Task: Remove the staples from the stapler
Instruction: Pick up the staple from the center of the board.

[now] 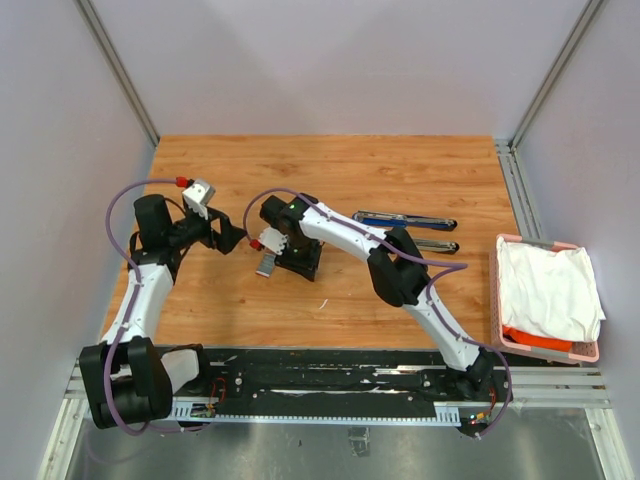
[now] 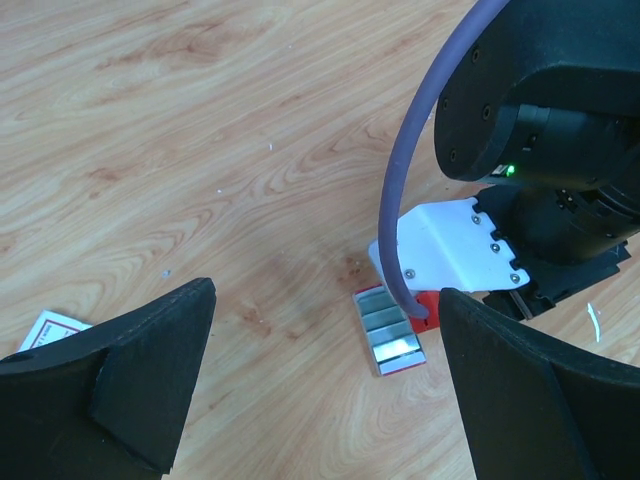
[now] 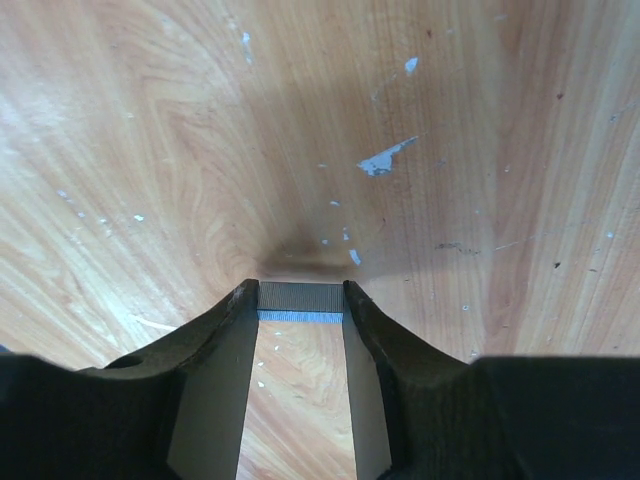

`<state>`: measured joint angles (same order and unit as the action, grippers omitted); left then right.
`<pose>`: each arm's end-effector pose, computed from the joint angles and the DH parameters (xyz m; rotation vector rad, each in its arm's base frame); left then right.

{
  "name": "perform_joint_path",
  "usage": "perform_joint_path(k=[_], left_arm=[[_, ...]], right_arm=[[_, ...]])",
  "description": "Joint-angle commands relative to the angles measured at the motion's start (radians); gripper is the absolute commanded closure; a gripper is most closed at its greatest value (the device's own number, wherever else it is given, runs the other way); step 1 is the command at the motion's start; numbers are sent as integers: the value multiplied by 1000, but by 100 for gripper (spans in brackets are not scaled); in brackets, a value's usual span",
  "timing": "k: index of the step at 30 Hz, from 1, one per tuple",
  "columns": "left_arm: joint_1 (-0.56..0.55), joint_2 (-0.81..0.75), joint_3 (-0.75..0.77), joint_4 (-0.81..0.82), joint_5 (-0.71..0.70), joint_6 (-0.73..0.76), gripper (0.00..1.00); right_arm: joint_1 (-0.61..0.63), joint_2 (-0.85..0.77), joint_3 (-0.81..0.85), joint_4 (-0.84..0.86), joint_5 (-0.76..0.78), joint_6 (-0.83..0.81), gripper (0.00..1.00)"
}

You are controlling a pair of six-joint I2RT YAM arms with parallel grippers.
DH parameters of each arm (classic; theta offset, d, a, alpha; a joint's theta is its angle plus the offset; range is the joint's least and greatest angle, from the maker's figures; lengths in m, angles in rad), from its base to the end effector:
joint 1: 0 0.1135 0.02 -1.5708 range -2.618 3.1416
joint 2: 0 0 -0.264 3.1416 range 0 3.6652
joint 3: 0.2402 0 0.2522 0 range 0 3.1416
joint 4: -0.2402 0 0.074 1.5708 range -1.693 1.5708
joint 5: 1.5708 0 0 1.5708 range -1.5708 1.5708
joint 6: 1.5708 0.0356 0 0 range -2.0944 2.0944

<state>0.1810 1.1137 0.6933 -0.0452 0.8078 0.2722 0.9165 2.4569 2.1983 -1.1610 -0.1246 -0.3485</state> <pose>0.2404 0.0178 0.2609 0.5733 1.8319 -0.5159 0.2966 0.3940 0.1677 -1.7978 2.4287 0.2451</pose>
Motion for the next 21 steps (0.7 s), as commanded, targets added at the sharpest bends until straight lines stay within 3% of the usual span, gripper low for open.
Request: perform_joint_path(k=[1, 10, 12, 17, 21], left_arm=[[6, -45, -6, 29, 11, 47, 2], [6, -123, -68, 56, 108, 244, 2], [6, -117, -71, 12, 180, 374, 2], [6, -58, -33, -278, 322, 857, 2], [5, 47, 27, -664, 388, 1439, 2]], right_arm=[[-2, -87, 16, 6, -94, -33, 62], [-96, -235, -138, 129, -426, -109, 62], [-126, -280, -212, 189, -506, -150, 62], [-182, -298, -322, 292, -670, -233, 62], [-215, -251, -326, 298, -772, -264, 62]])
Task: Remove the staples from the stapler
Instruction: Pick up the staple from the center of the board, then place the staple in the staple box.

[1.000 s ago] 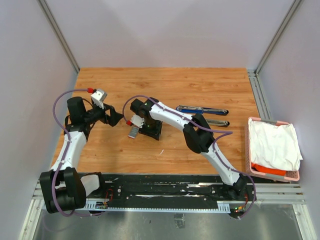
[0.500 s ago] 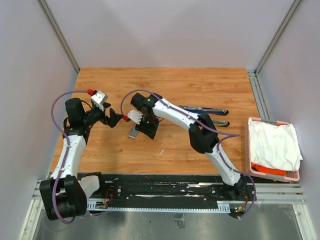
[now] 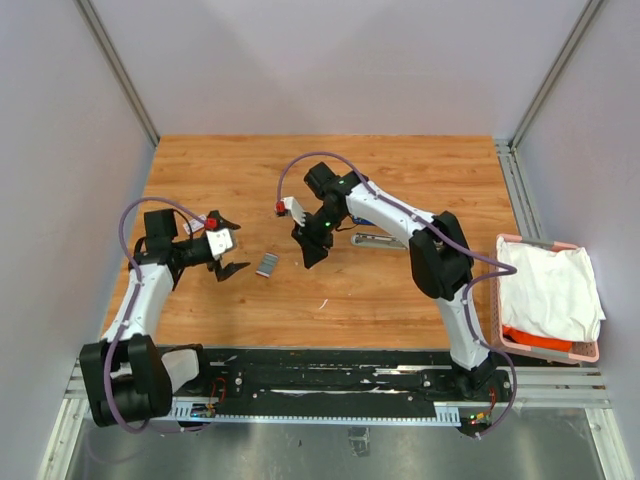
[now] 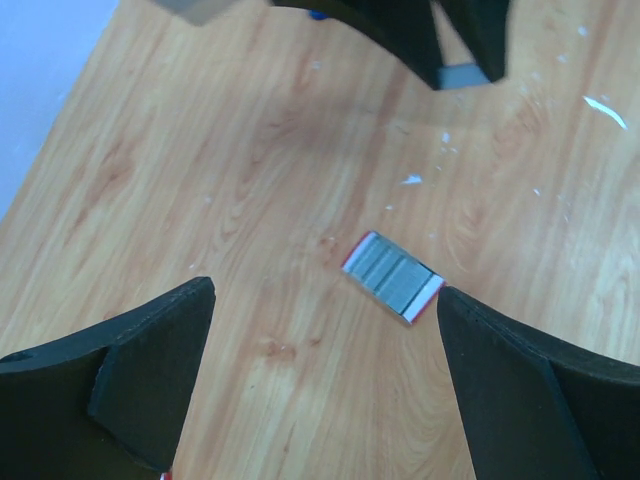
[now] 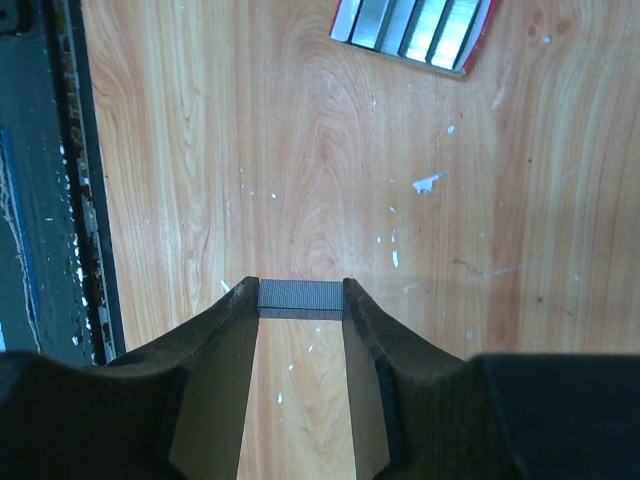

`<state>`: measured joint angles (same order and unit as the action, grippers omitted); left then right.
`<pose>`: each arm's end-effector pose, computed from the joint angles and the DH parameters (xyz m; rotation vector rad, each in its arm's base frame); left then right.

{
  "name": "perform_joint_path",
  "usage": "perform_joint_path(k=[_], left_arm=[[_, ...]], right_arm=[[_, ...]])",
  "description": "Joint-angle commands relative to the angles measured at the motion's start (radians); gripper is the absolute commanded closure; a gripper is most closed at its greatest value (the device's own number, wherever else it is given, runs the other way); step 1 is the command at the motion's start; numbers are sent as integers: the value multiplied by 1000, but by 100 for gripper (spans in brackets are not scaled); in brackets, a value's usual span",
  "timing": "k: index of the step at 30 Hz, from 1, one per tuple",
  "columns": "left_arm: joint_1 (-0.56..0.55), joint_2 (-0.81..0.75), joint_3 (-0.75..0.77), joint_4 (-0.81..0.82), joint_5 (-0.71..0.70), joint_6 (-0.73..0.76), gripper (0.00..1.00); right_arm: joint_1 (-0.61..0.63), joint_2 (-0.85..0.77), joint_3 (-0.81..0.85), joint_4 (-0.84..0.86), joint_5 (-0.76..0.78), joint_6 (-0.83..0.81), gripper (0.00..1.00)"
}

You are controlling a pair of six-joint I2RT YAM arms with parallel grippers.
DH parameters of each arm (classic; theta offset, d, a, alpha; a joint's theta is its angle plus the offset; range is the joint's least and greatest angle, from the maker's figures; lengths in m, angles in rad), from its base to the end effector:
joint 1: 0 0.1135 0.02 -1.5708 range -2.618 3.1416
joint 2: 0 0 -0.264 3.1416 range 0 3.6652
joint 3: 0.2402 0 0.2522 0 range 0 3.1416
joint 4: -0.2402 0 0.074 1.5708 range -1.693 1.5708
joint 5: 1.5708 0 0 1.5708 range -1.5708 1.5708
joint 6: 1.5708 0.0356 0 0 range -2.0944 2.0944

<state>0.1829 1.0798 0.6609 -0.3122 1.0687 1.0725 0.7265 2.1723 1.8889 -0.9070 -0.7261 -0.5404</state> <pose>0.2137 0.0078 0.2406 1.2403 1.4634 -0.4021 0.3272 0.3224 0.2268 -1.7227 2.0187 1.0485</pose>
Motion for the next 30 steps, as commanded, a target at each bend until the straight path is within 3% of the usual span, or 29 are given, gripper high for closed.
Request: perform_joint_path(k=[1, 3, 10, 30], left_arm=[[2, 107, 63, -449, 136, 740, 2], [-11, 154, 65, -500, 129, 880, 2], [-130, 238, 45, -509, 79, 1112, 2], [-312, 341, 125, -511, 230, 1183, 14]], right_arm=[[-28, 41, -14, 40, -194, -80, 62], [-32, 46, -17, 34, -237, -94, 62], [-30, 6, -38, 25, -330, -108, 62], [25, -42, -63, -48, -448, -170, 62]])
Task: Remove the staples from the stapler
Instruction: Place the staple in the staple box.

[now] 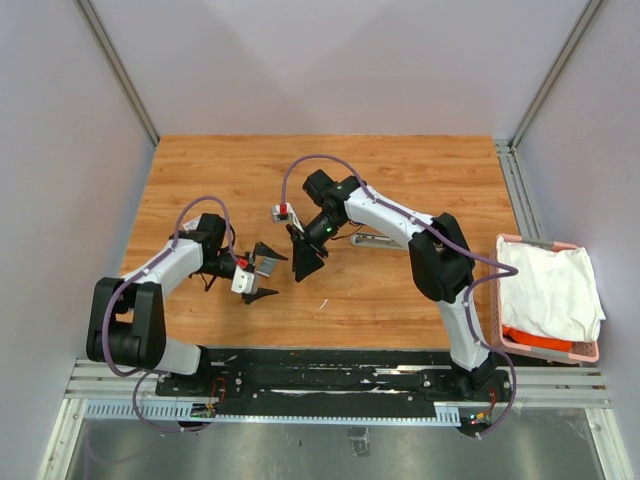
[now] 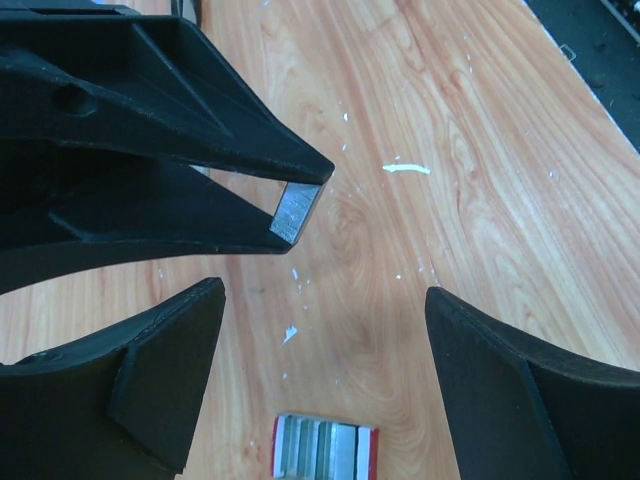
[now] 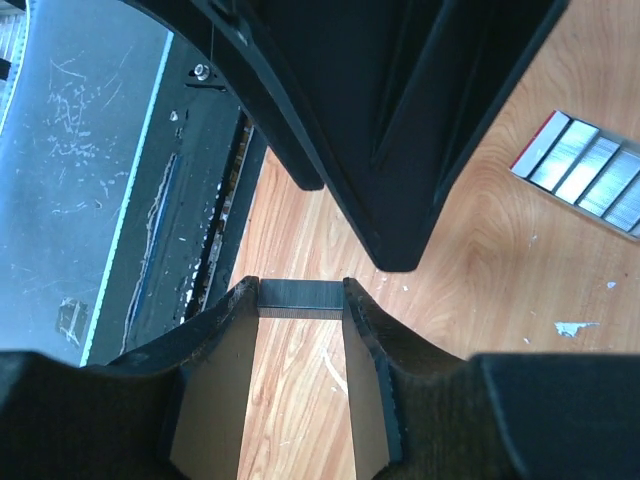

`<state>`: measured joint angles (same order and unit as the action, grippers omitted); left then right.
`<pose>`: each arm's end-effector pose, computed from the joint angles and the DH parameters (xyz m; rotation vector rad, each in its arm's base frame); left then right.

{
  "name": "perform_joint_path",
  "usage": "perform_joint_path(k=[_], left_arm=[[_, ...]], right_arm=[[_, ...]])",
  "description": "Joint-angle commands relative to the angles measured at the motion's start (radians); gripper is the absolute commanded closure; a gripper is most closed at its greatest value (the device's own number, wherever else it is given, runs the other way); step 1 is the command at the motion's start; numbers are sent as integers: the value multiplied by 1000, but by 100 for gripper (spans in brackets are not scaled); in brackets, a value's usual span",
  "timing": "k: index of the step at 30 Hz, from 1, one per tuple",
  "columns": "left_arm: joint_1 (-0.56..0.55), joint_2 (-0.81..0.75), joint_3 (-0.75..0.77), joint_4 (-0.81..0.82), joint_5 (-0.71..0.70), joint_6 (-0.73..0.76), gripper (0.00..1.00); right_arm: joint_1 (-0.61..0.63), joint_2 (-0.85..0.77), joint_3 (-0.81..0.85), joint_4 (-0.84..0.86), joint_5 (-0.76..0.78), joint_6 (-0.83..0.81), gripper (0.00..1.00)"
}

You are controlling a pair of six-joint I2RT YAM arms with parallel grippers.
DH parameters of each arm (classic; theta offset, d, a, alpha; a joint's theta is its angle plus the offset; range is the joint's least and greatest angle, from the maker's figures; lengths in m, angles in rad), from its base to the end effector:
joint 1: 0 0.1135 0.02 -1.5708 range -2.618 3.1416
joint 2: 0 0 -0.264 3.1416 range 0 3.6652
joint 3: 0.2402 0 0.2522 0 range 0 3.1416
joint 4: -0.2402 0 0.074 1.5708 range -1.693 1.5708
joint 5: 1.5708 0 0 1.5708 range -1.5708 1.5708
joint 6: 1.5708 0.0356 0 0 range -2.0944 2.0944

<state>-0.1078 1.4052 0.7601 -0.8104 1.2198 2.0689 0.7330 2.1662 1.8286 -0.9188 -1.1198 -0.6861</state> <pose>0.2133 -0.0567 0.1889 1.7892 0.8470 -0.6744 0.3106 0.3227 0.2224 -1.7772 1.6967 1.5412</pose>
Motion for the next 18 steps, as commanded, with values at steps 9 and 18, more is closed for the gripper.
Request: perform_joint_path(k=[9, 18], left_arm=[[-75, 30, 45, -12, 102, 183, 19], [-91, 17, 28, -15, 121, 213, 22]], right_arm=[[33, -19, 4, -60, -70, -42, 62], [42, -14, 9, -92, -70, -66, 62]])
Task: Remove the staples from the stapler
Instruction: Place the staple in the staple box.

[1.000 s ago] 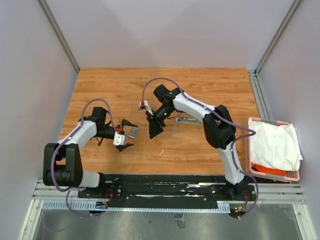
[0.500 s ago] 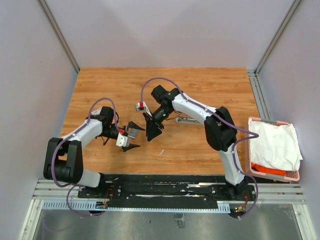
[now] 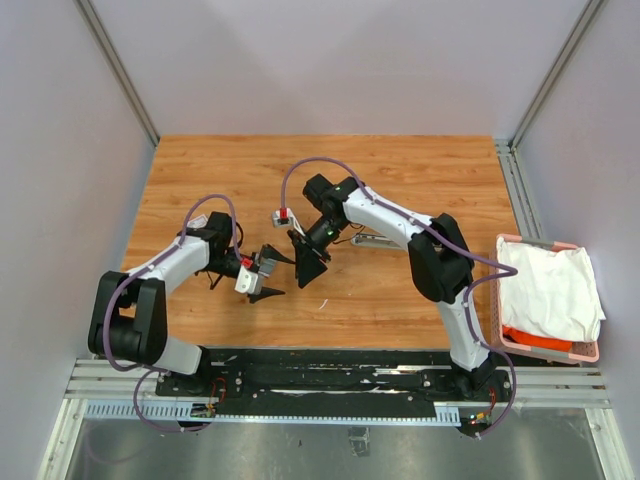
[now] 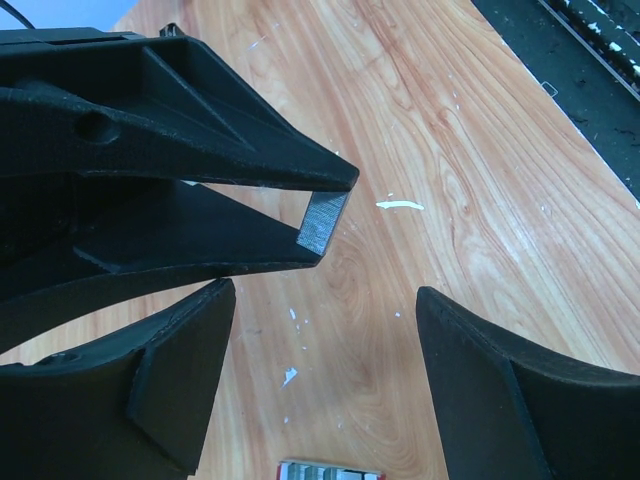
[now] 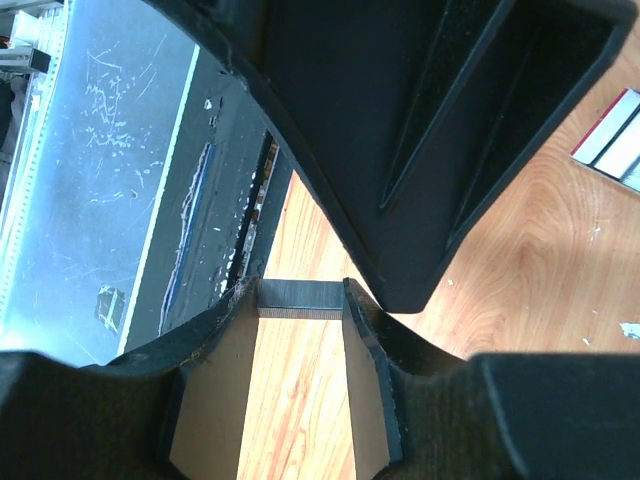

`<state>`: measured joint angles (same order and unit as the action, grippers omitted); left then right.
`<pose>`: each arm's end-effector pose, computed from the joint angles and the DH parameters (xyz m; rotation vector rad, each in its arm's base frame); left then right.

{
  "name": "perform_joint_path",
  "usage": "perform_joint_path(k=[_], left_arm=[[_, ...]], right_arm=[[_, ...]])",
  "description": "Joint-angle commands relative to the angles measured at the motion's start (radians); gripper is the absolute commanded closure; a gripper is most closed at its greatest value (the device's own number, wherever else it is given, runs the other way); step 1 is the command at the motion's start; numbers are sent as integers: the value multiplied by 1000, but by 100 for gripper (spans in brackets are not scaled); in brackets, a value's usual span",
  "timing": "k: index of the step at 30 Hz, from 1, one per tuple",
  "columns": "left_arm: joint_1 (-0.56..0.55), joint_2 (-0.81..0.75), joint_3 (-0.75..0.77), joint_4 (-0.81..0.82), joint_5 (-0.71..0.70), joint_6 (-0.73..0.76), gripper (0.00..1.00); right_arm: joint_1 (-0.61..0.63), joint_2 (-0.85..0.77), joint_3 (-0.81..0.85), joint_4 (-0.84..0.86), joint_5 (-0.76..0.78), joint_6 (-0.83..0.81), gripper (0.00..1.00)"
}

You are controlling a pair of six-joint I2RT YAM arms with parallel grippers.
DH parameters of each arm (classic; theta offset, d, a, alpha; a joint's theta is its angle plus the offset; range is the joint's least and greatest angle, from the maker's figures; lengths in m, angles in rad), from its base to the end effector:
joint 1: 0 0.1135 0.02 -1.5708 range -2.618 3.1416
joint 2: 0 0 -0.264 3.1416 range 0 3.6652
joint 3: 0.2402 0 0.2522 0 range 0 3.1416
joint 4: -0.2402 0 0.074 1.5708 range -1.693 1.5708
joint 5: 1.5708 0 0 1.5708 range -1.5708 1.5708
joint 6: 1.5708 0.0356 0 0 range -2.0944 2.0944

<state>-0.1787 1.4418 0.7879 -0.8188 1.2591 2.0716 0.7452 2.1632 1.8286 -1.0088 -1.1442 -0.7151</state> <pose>0.2157 -0.0734 0.1894 1.7916 0.7785 -0.7535 0.3003 0.3212 0.2223 -1.7956 1.7316 1.6060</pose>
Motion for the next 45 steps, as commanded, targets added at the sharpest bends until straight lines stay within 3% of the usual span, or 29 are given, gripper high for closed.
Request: perform_joint_path(k=[1, 12, 27, 31, 34, 45], left_arm=[[-20, -34, -6, -6, 84, 211, 22], [4, -211, -68, -8, 80, 171, 22], [-53, -107, -57, -5, 85, 169, 25], [-82, -83, -51, -6, 68, 171, 29], [-90, -60, -44, -6, 60, 173, 47], [-94, -38, -16, -6, 76, 151, 51]], right_arm=[[31, -11, 7, -2, -41, -40, 62], [28, -7, 10, -4, -33, -41, 62], [28, -23, 30, -36, -68, -57, 61], [31, -19, 34, -41, -77, -58, 61], [31, -23, 31, -49, -81, -66, 61], [49, -13, 37, -76, -79, -94, 61]])
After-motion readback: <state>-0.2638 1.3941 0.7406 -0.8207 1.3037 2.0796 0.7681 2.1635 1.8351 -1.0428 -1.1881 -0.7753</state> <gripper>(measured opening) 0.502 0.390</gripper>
